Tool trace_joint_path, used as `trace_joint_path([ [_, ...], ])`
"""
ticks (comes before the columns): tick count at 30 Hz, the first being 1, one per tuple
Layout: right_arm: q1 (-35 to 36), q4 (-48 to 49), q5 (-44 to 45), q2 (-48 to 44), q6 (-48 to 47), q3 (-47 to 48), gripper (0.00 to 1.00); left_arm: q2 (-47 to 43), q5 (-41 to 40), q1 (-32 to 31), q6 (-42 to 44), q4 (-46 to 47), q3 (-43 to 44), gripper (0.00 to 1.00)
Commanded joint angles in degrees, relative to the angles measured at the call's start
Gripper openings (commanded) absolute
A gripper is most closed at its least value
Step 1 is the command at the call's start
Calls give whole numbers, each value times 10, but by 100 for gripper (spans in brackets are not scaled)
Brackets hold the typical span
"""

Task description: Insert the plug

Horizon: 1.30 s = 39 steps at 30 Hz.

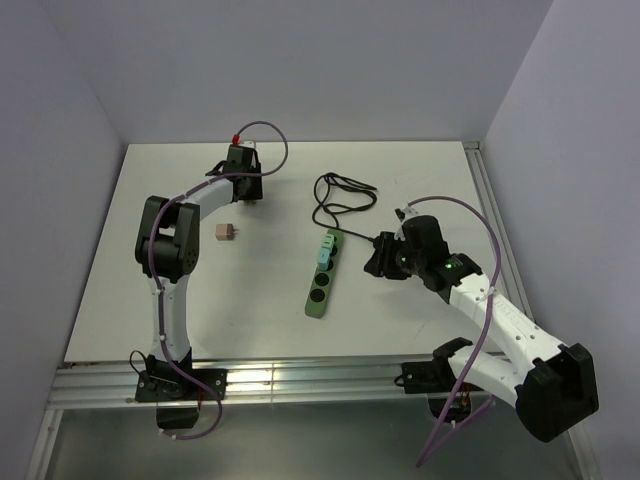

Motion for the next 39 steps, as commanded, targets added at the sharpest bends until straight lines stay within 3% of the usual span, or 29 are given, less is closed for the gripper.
trace_joint_path([
  [1,2,11,-8,-13,-2,28,46,9,5,-1,-2,9,20,48],
  [8,3,-1,-7,-19,6,39,46,23,20,0,-3,-3,39,50],
  [17,4,-23,-21,-23,17,50,47,42,38,1,-7,-21,56,63],
  [20,5,-23,-19,-41,22,45,47,44,44,1,-7,-16,55,51],
  [21,4,-26,-19,-45,25,45,47,42,47,1,-7,-14,53,34],
  [24,5,-32,-24,-43,35,42,48,22,55,1,-8,-5,41,0],
  [25,6,-32,-32,-40,39,42,48,9,57,1,-12,5,30,0],
  [27,4,-26,-75,-20,47,43,53,-48,79,1,-22,41,-21,0],
  [29,4,-13,-107,-1,69,41,65,-96,99,0,-43,57,-76,0],
  [34,3,67,-226,56,114,43,67,-301,163,-14,-91,120,-237,0],
  [39,8,41,-241,77,140,107,70,-516,126,-119,-94,148,-362,0],
])
